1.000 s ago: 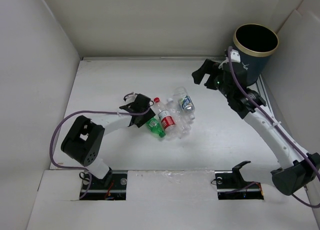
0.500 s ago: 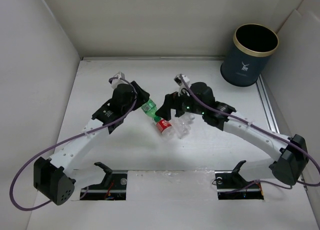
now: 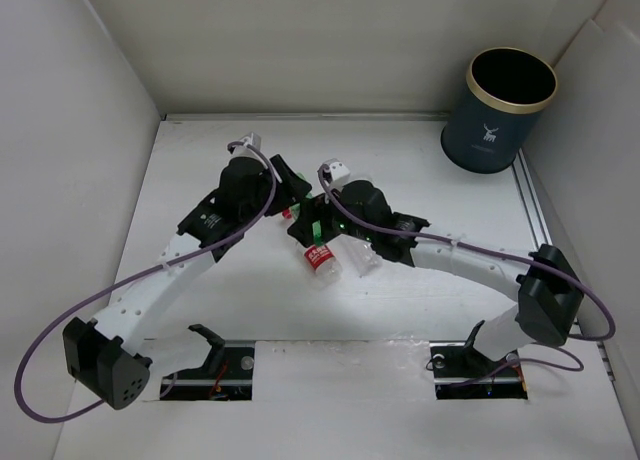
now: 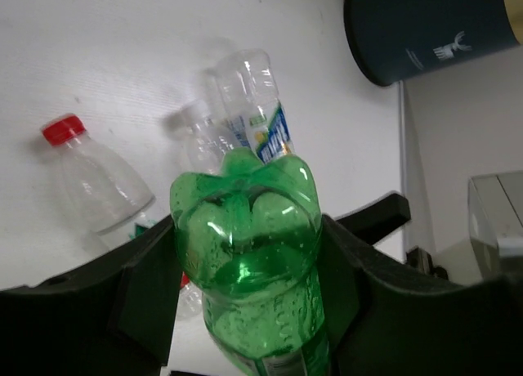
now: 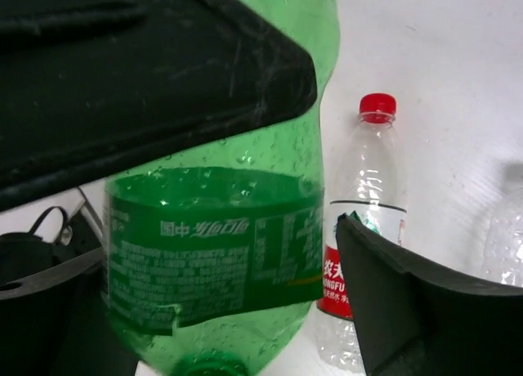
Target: Put the plastic bottles in the bin
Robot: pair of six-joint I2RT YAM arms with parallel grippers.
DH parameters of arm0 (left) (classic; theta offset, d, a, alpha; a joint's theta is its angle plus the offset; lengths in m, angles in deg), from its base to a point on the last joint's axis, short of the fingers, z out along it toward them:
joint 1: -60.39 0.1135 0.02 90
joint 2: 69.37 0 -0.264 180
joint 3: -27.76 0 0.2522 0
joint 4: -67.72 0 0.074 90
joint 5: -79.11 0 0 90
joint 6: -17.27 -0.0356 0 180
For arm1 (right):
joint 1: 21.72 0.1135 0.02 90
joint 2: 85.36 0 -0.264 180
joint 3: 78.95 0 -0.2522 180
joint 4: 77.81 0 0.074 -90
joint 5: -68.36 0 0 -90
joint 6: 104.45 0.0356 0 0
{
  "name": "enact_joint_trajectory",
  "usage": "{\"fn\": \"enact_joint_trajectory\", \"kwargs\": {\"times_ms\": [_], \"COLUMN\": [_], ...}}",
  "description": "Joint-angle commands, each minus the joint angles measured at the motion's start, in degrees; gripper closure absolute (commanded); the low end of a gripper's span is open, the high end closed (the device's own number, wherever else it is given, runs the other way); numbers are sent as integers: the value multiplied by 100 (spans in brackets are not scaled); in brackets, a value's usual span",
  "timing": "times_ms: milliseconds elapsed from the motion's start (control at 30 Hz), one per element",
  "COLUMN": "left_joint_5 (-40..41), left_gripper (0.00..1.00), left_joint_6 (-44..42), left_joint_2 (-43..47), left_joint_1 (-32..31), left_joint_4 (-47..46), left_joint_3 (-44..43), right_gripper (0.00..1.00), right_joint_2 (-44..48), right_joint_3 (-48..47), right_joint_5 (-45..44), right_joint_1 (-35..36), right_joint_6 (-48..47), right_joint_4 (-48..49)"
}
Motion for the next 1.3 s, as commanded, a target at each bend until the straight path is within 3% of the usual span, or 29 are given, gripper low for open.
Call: {"fn": "enact_joint_trajectory", "kwargs": {"times_ms": [0, 67, 100, 167, 200, 267, 300, 333, 500, 700, 900, 1000, 1133, 1267], "left_joint_5": [-282, -282, -282, -282, -282, -168, -98, 16, 1428, 1653, 932, 370, 193, 255], "left_gripper": [100, 100, 100, 94, 87, 42, 15, 0, 0, 0, 0, 0, 0, 0], "left_joint_6": [-98, -98, -98, -98, -150, -151, -151, -151, 119, 342, 26, -106, -379, -432], "left_joint_2": [176, 176, 176, 176, 124, 123, 62, -17, -412, -851, -1028, -967, -1230, -1230], "left_joint_1": [8, 8, 8, 8, 8, 8, 8, 8, 121, 272, 272, 272, 132, 78], "left_joint_4": [-22, 30, 30, 30, 30, 30, 30, 117, 908, 1182, 560, -118, -189, -286], "left_joint_3": [-345, -406, -406, -459, -459, -511, -512, -703, -1837, -2893, -2263, -1761, -1760, -1470], "right_gripper": [14, 27, 38, 56, 85, 99, 99, 100, 100, 100, 100, 100, 100, 100], "right_joint_2": [-92, -172, -172, -172, -172, -102, -101, -49, 4, 154, -915, -1610, -3085, -3660], "right_joint_3": [-434, -495, -496, -496, -496, -496, -496, -496, -557, -1566, -3707, -4746, -7159, -8028], "right_joint_5": [-797, -798, -798, -798, -798, -911, -1025, -1139, -1387, -1597, -597, -621, -1131, -1422], "right_joint_1": [51, 51, 51, 104, 104, 104, 104, 104, -264, -1810, -4174, -4842, -5458, -5986], "right_joint_6": [-63, -63, -63, -63, -63, -63, -63, -124, -125, -177, -28, 51, -72, -19], "right_joint_4": [497, 497, 558, 610, 663, 664, 664, 664, 488, -451, -1102, -1513, -2226, -2185]}}
